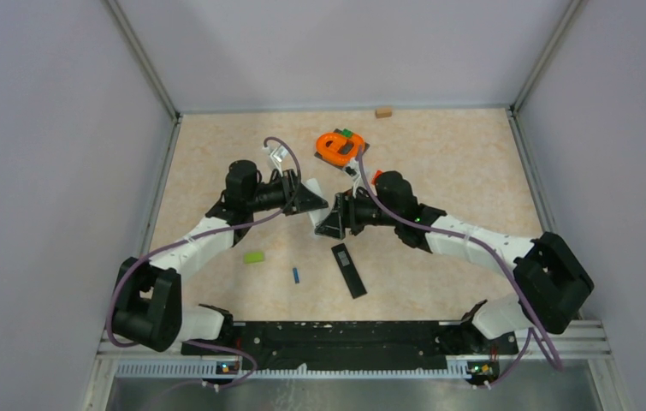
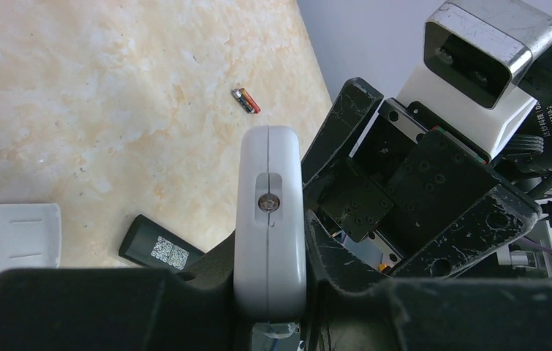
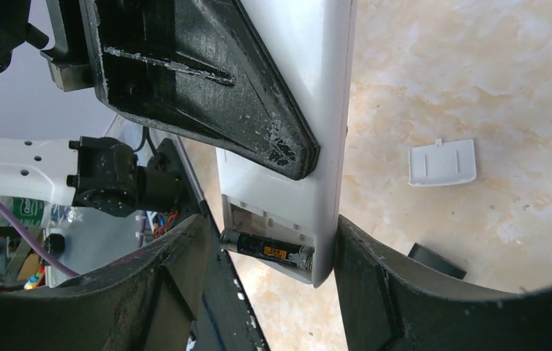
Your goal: Load the batteries into the remote control
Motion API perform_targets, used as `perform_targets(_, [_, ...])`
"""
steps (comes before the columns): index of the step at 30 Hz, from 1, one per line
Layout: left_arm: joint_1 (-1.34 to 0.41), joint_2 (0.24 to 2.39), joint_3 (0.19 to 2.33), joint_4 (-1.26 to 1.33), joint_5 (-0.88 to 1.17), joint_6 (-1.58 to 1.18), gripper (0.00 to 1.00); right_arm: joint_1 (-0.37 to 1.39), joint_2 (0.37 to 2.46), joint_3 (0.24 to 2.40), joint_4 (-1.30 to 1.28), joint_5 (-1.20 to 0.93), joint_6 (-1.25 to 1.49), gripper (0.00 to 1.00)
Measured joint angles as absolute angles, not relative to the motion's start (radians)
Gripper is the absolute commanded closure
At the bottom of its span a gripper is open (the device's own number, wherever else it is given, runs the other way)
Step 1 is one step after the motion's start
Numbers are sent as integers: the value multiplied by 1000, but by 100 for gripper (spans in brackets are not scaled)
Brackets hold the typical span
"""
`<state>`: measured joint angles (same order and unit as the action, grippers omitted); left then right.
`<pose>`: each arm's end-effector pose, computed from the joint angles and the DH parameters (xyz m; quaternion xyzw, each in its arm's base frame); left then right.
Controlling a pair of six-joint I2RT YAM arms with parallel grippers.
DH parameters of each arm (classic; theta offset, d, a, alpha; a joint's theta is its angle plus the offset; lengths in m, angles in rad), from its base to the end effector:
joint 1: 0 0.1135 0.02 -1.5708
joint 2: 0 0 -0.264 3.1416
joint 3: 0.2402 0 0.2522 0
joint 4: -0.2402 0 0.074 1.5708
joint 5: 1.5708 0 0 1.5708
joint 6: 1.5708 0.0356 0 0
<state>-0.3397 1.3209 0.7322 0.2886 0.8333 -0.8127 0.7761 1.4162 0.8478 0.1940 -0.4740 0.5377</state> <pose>0.2602 -0.1199 0.2542 0.0610 0.7718 -0.5688 0.2776 0.2144 0.2333 0.2544 -0.2268 0.7818 0.4879 0.3150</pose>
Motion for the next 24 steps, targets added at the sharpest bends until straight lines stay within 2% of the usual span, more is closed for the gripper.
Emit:
perform_targets(10, [-339, 1321, 732, 282, 844, -811, 100, 776, 1429, 848, 196, -479, 551, 60])
perform_targets(24, [-329, 1332, 804, 172, 859, -813, 100, 768, 1430, 846, 242, -493, 594, 69])
